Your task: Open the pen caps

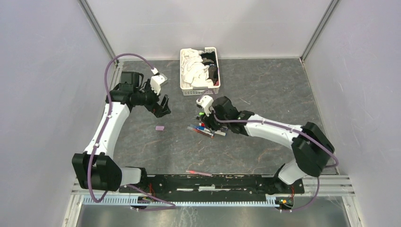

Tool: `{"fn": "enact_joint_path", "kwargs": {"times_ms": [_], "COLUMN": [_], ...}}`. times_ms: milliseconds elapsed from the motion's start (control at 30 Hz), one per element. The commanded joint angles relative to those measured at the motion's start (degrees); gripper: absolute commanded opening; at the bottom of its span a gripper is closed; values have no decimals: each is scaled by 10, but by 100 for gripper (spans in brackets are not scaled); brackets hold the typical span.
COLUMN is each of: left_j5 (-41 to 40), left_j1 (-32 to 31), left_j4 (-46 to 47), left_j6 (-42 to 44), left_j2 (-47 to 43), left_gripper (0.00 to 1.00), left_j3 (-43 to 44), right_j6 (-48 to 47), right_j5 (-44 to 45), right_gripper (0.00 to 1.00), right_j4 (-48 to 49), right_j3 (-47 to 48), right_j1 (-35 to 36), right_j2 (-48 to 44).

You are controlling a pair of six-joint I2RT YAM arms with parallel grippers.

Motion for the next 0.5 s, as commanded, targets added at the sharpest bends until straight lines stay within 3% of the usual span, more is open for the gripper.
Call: {"fn": "enact_joint_path", "kwargs": {"times_ms": [0, 200, 467], "left_j5": [21, 29, 38], "left_j1": [3, 3, 3], "left_j4": [-20, -44, -56], "left_j6": [-25, -25, -20], "left_j2": [-4, -13, -34], "left_gripper": [100, 100, 100], "left_j3": [21, 23, 17], "right_j6": [-11, -33, -38], "right_j5": [54, 53, 2], "right_gripper": [49, 41, 41], "right_j4": [-13, -37, -21], "right_j3": [83, 179, 171], "right_j1": [-34, -68, -80], "right_j2": [67, 177, 223]}}
